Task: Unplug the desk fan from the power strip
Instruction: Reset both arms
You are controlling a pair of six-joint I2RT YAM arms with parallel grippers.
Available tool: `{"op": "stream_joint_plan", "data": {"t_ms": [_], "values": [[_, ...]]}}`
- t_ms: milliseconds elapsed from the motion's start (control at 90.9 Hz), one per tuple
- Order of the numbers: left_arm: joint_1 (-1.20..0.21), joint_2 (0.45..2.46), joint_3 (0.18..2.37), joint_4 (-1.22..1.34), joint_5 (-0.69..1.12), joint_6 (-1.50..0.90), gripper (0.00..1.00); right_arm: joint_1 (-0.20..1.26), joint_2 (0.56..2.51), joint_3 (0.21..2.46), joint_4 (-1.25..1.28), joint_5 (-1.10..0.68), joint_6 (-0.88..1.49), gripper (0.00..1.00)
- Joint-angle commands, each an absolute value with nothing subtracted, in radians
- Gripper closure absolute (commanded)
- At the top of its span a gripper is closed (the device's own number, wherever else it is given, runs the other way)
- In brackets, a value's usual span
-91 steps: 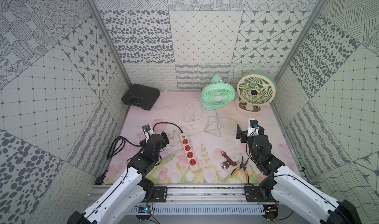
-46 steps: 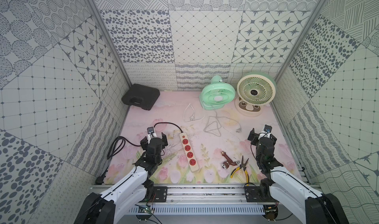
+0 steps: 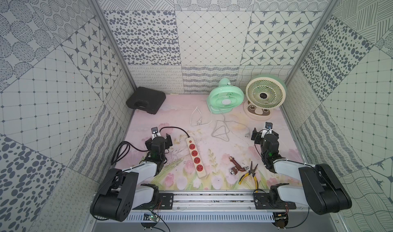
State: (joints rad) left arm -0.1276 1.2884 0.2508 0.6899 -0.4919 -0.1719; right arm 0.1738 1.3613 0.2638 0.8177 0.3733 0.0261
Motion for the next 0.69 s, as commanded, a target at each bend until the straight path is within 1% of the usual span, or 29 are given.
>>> {"op": "stream_joint_plan", "data": {"t_ms": [0,66,88,110,143,198,220,264,319,363,429,473,528,583,682], "values": [[-0.111,1.381,0.277,0.914,-0.344,-0.105,0.01,0.159,1.508,0.284,1.086,0.343,-0.003,0.03],[-0.105,1.460,0.272,1.001,-0.333,-0.095,0.02,0.151,1.595,0.310,1.105,0.348,0.000,0.03],[-0.097,1.487,0.277,1.022,-0.319,-0.087,0.02,0.151,1.595,0.318,1.091,0.345,0.001,0.03],[-0.089,1.505,0.287,1.032,-0.286,-0.081,0.02,0.149,1.581,0.333,1.023,0.340,0.005,0.03],[-0.080,1.522,0.305,0.983,-0.246,-0.096,0.01,0.141,1.557,0.360,0.933,0.323,0.017,0.03],[-0.058,1.580,0.315,1.048,-0.228,-0.092,0.01,0.120,1.563,0.372,0.934,0.308,0.035,0.03],[-0.050,1.578,0.318,1.036,-0.214,-0.102,0.01,0.115,1.565,0.373,0.930,0.304,0.040,0.03],[-0.036,1.547,0.342,0.923,-0.190,-0.135,0.01,0.110,1.557,0.380,0.899,0.297,0.044,0.03],[-0.030,1.579,0.353,0.969,-0.174,-0.105,0.01,0.109,1.557,0.378,0.906,0.297,0.044,0.03],[-0.029,1.554,0.375,0.878,-0.165,-0.125,0.01,0.109,1.556,0.380,0.901,0.296,0.045,0.03],[-0.033,1.573,0.372,0.933,-0.166,-0.101,0.01,0.110,1.558,0.379,0.903,0.296,0.045,0.03],[-0.034,1.557,0.384,0.868,-0.157,-0.115,0.01,0.108,1.556,0.381,0.903,0.296,0.043,0.03],[-0.035,1.575,0.389,0.888,-0.106,-0.077,0.01,0.109,1.556,0.378,0.906,0.297,0.041,0.03],[-0.036,1.562,0.419,0.813,-0.034,-0.061,0.01,0.109,1.556,0.378,0.905,0.297,0.041,0.03],[-0.034,1.564,0.422,0.813,-0.022,-0.055,0.02,0.109,1.556,0.379,0.903,0.296,0.041,0.03]]}}
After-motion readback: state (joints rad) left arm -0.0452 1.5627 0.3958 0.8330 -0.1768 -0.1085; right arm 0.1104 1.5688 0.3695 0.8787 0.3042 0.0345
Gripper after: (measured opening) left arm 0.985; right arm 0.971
